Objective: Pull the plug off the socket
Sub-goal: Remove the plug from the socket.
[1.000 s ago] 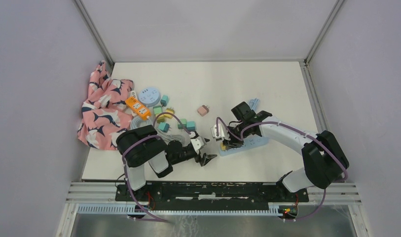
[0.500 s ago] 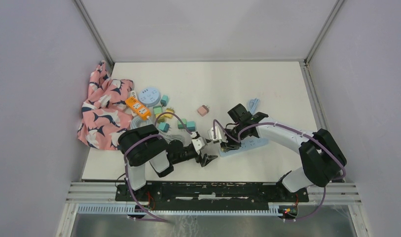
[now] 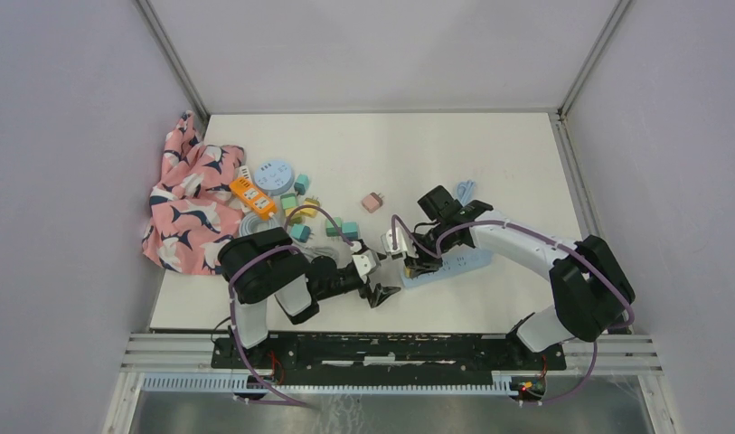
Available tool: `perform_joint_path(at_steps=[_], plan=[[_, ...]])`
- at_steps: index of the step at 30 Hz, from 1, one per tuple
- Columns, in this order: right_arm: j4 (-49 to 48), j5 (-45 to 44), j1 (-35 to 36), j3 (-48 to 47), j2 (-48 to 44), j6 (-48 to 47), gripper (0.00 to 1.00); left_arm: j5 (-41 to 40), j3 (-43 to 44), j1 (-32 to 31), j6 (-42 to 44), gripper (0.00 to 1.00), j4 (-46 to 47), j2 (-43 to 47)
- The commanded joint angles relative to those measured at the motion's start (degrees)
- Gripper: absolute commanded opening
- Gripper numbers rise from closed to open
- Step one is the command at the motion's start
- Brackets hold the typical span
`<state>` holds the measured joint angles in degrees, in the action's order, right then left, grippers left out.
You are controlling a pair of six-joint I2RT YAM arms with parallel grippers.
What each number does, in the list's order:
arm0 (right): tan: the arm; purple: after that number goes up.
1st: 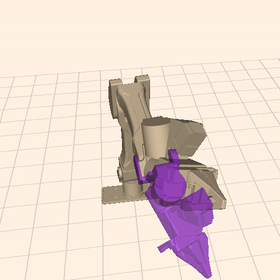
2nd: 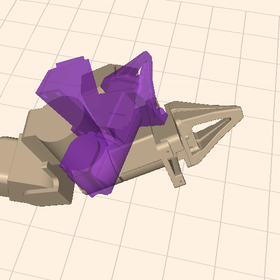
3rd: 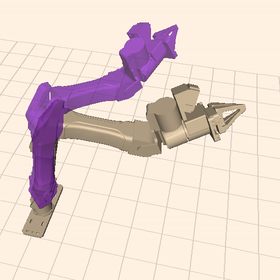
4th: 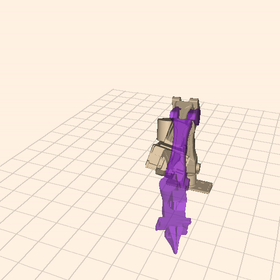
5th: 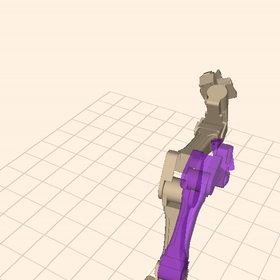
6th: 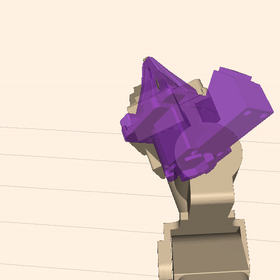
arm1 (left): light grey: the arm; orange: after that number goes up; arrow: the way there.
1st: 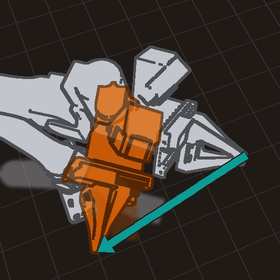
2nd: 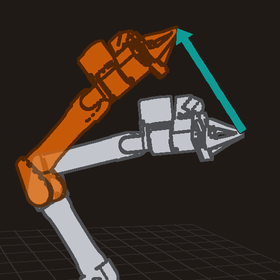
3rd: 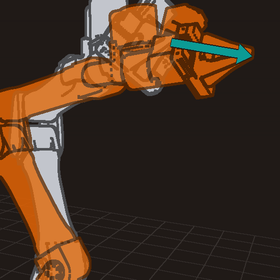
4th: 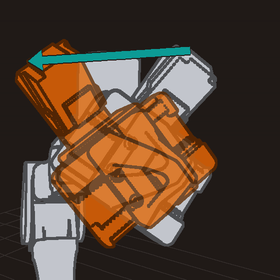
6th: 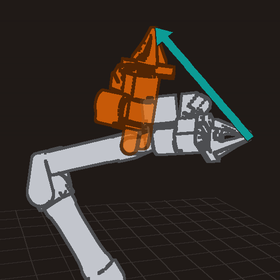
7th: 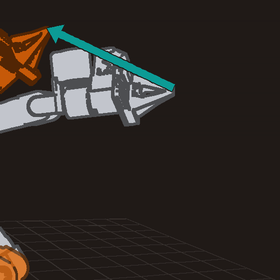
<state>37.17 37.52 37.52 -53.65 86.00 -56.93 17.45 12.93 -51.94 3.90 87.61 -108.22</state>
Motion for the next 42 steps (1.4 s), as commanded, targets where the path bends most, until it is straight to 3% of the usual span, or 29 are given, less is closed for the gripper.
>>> perform_joint_path(at_steps=[1, 20, 30, 42], plan=[[3.3, 4.9, -1.4, -3.2, -1.2, 0.2, 0.0, -0.3, 0.2, -0.1, 0.8, 0.99, 11.5, 0.9], [5.7, 8.5, -2.3, -4.4, -0.6, -0.6, 0.0, 6.0, 2.1, -0.3, 2.8, 0.96, 11.6, -1.5], [6.4, 11.4, -2.3, -4.2, -1.3, -1.4, 0.0, 4.1, 2.9, -1.7, 4.6, 0.96, 11.6, -2.5], [-3.7, 9.8, -1.7, -2.2, -1.5, 8.3, 0.0, 7.6, 4.5, -1.8, 1.9, 0.85, 11.6, -3.2]])
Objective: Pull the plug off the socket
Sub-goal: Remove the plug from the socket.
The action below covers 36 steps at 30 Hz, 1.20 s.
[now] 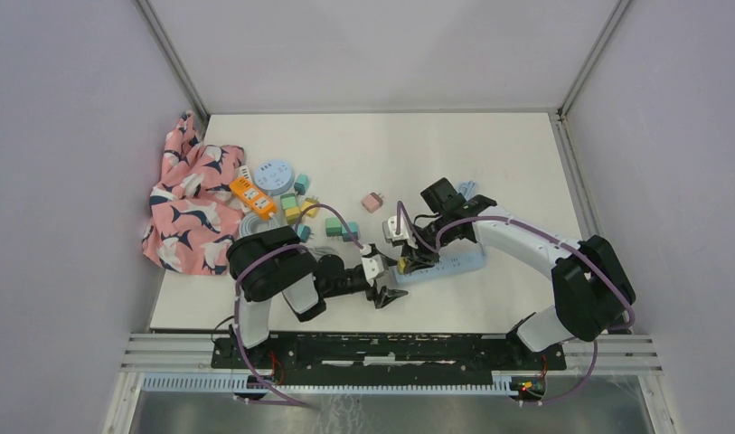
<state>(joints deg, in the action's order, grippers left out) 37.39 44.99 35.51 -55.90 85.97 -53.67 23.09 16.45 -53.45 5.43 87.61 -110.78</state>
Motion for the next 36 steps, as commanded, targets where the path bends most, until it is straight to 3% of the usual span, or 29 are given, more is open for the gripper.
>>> perform_joint_path(at_steps=[1, 6, 13, 18, 21, 27, 33, 36], plan=[[-4.2, 2.5, 0.3, 0.1, -1.3, 5.4, 0.0, 1.9, 1.0, -0.2, 0.3, 0.84, 11.6, -0.7], [-5.3, 3.1, 1.2, 0.5, -0.5, 6.5, 0.0, 0.9, 1.0, -0.1, -0.4, 0.69, 11.6, -0.5], [-6.2, 2.9, 2.1, 0.6, -0.1, 7.4, 0.0, 1.2, 0.9, 0.3, -0.9, 0.65, 11.6, -0.3], [-5.3, 2.5, 2.1, 0.3, -0.2, 6.7, 0.0, 2.0, 1.0, 1.0, -2.1, 0.21, 11.6, -0.2], [-3.4, 3.1, 2.1, -0.7, -0.5, 5.5, 0.0, 2.7, 1.0, 1.5, -2.7, 0.04, 11.6, -0.2], [3.2, 6.4, 2.0, -2.5, -3.1, 0.7, 0.0, 4.3, 1.3, 2.4, -3.9, 0.03, 11.6, -0.6], [-1.9, 6.8, 4.4, -1.5, -1.5, 6.7, 0.0, 5.2, 1.7, 2.5, -4.0, 0.03, 11.6, -1.1], [1.2, 4.6, 2.7, -5.2, 0.9, 6.3, 0.0, 5.4, 1.5, 2.6, -3.8, 0.03, 11.5, -1.0]])
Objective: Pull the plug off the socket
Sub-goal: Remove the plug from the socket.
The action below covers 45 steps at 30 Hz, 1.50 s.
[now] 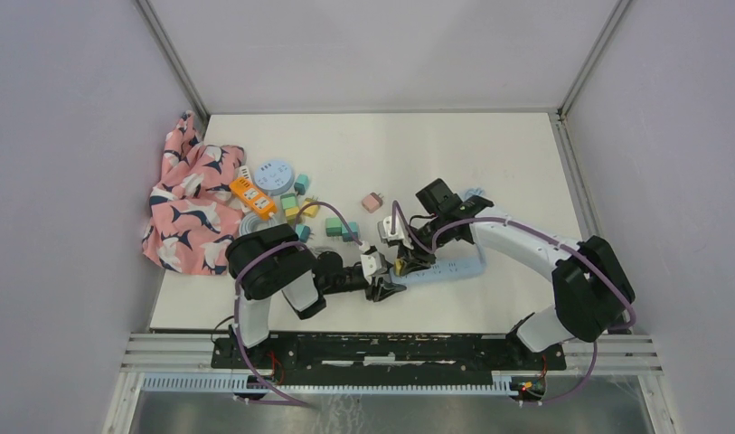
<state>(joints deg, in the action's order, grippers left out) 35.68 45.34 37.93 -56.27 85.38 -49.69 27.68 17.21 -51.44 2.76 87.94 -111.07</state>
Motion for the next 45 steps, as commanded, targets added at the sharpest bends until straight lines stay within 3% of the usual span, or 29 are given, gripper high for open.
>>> perform_joint_path(at_steps=[1, 5, 10, 14, 19, 24, 28, 31, 35, 38, 40, 45], plan=[[5.1, 4.0, -1.3, -6.1, 1.8, 1.0, 0.0, 0.9, 0.7, 0.6, -1.1, 0.03, 11.2, -0.7], [8.2, 2.8, -6.4, -4.0, -0.3, -4.6, 0.0, 0.9, 0.6, 0.6, -0.8, 0.03, 11.2, -0.6], [12.0, 3.4, -4.1, -1.5, -1.0, -12.4, 0.0, 1.0, 0.5, 0.8, -0.8, 0.03, 11.2, -0.4], [9.7, 5.4, 2.1, -2.6, 1.1, -7.6, 0.0, 0.9, 0.5, 0.8, -0.9, 0.03, 11.2, -0.5], [5.5, 4.7, 0.7, -5.5, 2.7, 0.7, 0.0, 0.8, 0.5, 0.8, -0.8, 0.03, 11.2, -0.6], [7.5, 1.7, -5.0, -3.8, 0.8, -3.4, 0.0, 0.7, 0.5, 0.8, -0.7, 0.03, 11.3, -0.6], [8.9, 2.8, -2.3, -0.1, -0.8, -9.3, 0.0, 0.8, 0.5, 0.9, -0.8, 0.03, 11.2, -0.6], [7.5, 5.3, 1.6, -1.4, 0.7, -5.5, 0.0, 0.8, 0.4, 0.9, -0.9, 0.03, 11.2, -0.5], [5.5, 6.1, 1.0, -5.3, 2.3, 0.8, 0.0, 0.7, 0.4, 1.0, -0.9, 0.03, 11.2, -0.5], [7.6, 4.6, -3.9, -5.7, 1.4, -1.3, 0.0, 0.7, 0.4, 0.9, -0.9, 0.03, 11.2, -0.6], [11.9, 2.3, -6.8, -5.2, 0.2, -7.8, 0.0, 0.6, 0.4, 1.0, -1.0, 0.03, 11.2, -0.6], [12.5, 6.2, -4.3, -0.6, -2.2, -12.4, 0.0, 1.3, 0.8, 1.1, -1.4, 0.03, 11.2, -1.0]])
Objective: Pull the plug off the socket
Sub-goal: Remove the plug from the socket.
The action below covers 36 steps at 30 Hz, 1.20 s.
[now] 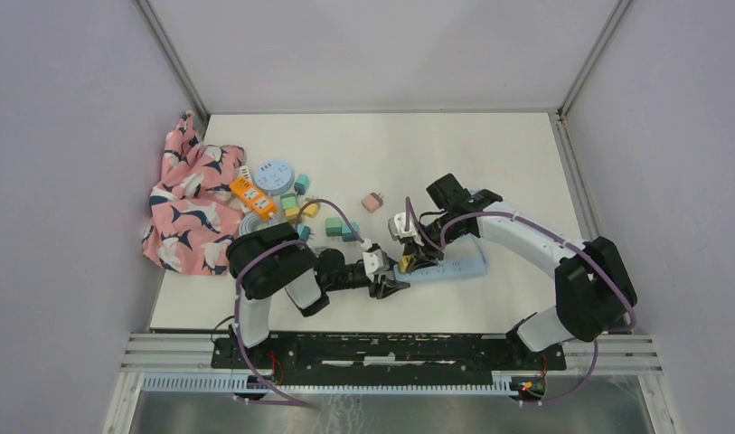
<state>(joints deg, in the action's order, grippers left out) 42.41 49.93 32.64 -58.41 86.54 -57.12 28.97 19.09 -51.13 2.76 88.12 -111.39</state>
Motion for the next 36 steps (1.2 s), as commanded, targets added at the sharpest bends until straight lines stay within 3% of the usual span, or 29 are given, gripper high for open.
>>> perform_joint_path(at_steps=[1, 6, 9, 11, 15, 18, 22, 24, 26, 29, 33, 36], plan=[[4.8, 1.4, 3.1, 1.2, -2.9, -3.3, 0.0, 0.1, -1.0, 0.8, -1.6, 0.03, 11.0, -0.7], [-9.1, -1.6, 8.0, -0.7, 0.0, 16.3, 0.0, 0.0, -0.7, 1.0, -1.9, 0.03, 10.3, -0.8], [-10.3, -4.4, 6.3, -1.4, -0.9, 17.8, 0.0, 0.1, -0.3, 1.0, -2.1, 0.03, 9.4, -0.9], [-8.2, -4.3, 3.3, -0.9, -2.5, 14.0, 0.0, 0.1, -0.2, 1.1, -2.1, 0.03, 9.2, -0.9], [4.7, -4.7, -0.7, 1.0, -4.9, -6.2, 0.0, 0.3, -0.1, 1.4, -2.5, 0.03, 9.2, -0.9], [8.3, 2.5, 0.3, 3.8, -5.5, -13.4, 0.0, 0.7, 0.1, 1.5, -2.8, 0.03, 9.2, -1.1], [-1.4, 1.9, 8.4, 2.2, -4.1, 0.9, 0.0, 0.8, 0.2, 1.5, -3.1, 0.03, 9.2, -1.2], [-6.6, -0.3, 9.2, 0.2, -2.5, 10.8, 0.0, 0.7, 0.3, 1.6, -3.1, 0.03, 8.8, -1.1], [-5.0, -3.4, 8.2, -2.8, -1.1, 12.7, 0.0, 0.8, 0.5, 1.6, -3.2, 0.03, 8.4, -1.1], [-2.7, -4.1, 3.0, -2.3, -2.5, 8.9, 0.0, 0.8, 0.5, 1.6, -3.1, 0.03, 8.3, -1.2], [7.6, -4.6, -1.2, 0.3, -5.2, -7.1, 0.0, 1.1, 0.5, 1.6, -3.1, 0.03, 8.3, -1.1], [14.6, 3.6, -0.1, 1.9, -4.7, -18.3, 0.0, 1.2, 0.8, 1.6, -3.1, 0.03, 8.0, -1.2]])
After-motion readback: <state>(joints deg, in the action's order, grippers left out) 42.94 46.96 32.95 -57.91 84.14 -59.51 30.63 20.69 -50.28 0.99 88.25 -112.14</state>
